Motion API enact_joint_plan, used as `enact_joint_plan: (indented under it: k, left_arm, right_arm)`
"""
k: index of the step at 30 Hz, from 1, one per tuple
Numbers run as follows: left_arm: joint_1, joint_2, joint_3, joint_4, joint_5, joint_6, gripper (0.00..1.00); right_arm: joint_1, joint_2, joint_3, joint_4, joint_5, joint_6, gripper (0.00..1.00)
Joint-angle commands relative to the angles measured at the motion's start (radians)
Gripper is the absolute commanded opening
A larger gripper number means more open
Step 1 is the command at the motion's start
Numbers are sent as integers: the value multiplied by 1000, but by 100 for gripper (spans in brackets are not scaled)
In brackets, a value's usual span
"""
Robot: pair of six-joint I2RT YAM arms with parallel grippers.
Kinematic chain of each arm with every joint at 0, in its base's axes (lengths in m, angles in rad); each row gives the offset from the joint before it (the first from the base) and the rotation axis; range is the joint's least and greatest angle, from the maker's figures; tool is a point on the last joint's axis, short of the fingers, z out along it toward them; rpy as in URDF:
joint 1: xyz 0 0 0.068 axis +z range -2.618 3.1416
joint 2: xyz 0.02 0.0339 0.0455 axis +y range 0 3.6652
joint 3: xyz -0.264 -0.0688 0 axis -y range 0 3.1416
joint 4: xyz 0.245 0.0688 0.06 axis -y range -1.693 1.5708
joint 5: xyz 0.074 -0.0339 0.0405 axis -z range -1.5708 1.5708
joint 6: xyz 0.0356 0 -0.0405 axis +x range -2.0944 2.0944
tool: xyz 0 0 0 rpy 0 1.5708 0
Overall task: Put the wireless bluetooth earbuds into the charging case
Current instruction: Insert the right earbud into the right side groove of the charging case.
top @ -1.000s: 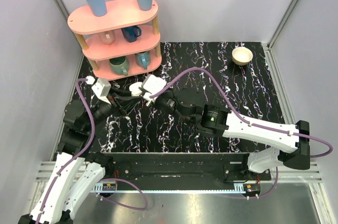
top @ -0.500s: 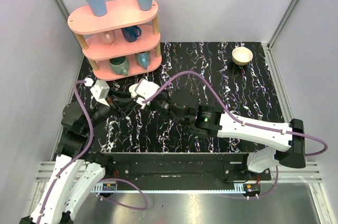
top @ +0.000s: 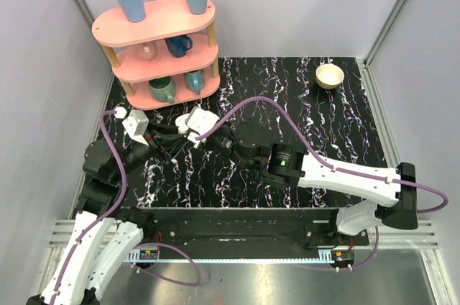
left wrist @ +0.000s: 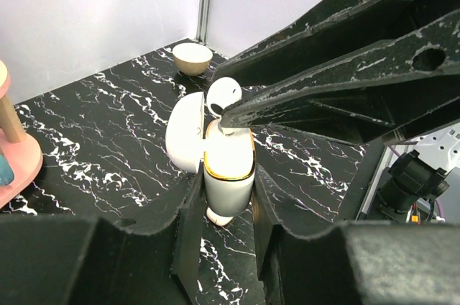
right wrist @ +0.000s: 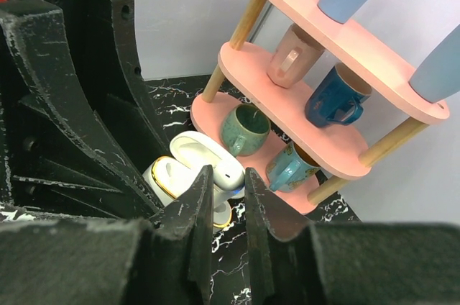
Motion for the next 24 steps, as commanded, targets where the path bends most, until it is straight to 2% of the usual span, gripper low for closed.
enact_joint_plan:
  k: [1, 9, 24]
  left_arm:
    - [4, -24, 0, 91, 20, 26, 0]
    - [5, -57, -44, 114, 40, 129, 0]
    - [5, -83, -73, 168, -4, 129, 0]
  right_arm:
    - [2, -49, 7, -2, 3, -4, 19]
    - [4, -57, 24, -8, -31, 16, 19]
    - [4, -78, -9, -40, -70, 31, 19]
